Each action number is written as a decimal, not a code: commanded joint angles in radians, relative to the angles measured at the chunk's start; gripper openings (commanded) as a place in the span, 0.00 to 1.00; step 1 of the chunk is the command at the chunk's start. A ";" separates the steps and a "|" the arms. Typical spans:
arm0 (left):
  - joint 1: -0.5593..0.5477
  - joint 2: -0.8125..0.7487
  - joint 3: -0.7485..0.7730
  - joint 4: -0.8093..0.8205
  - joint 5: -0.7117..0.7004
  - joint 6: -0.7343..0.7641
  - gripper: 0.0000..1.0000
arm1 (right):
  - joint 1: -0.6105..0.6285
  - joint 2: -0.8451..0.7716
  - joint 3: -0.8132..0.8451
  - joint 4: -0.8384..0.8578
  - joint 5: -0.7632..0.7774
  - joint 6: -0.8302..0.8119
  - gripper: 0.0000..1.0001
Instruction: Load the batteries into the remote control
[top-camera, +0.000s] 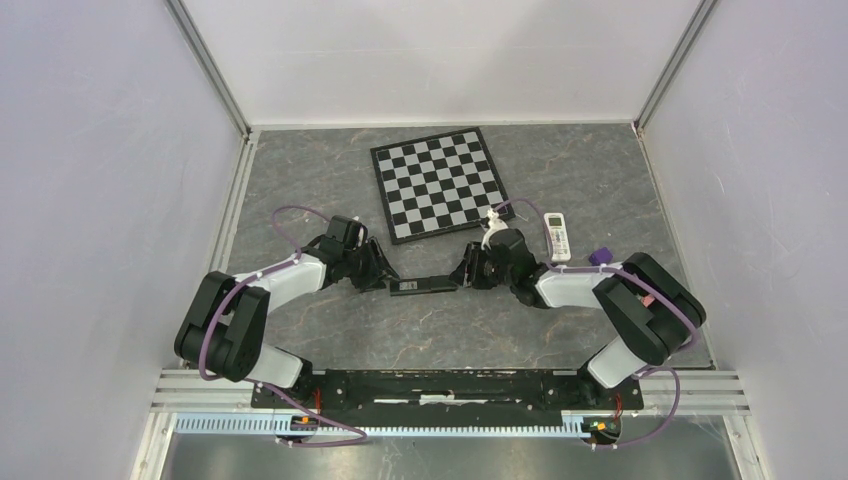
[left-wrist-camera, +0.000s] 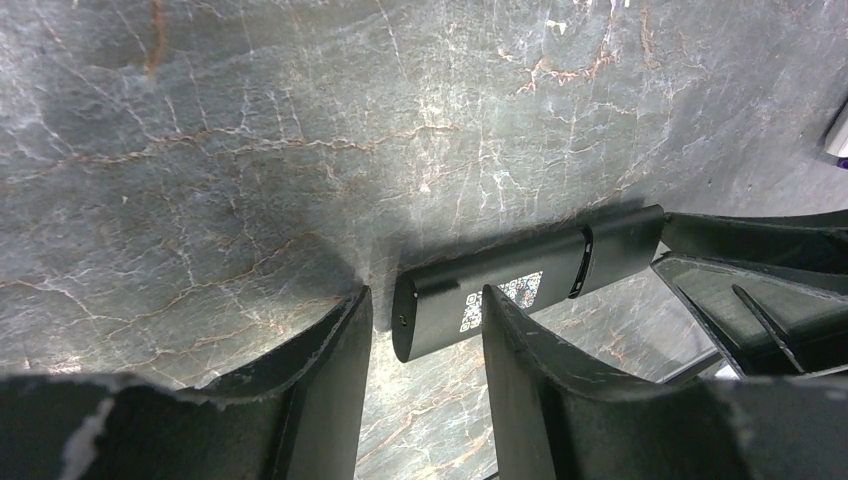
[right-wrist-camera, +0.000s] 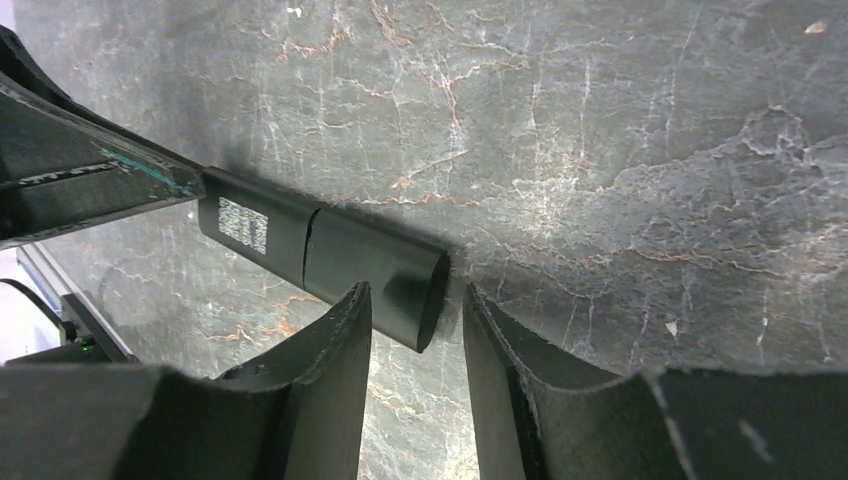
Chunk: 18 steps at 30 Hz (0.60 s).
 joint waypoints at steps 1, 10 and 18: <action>0.001 0.002 0.017 -0.028 -0.027 0.039 0.51 | 0.018 0.035 0.035 -0.004 0.005 -0.044 0.43; 0.002 0.020 0.001 -0.015 -0.014 0.030 0.51 | 0.075 0.008 0.019 -0.039 0.118 -0.108 0.31; -0.001 0.033 -0.009 0.011 0.016 0.020 0.49 | 0.083 0.004 0.002 -0.047 0.141 -0.100 0.30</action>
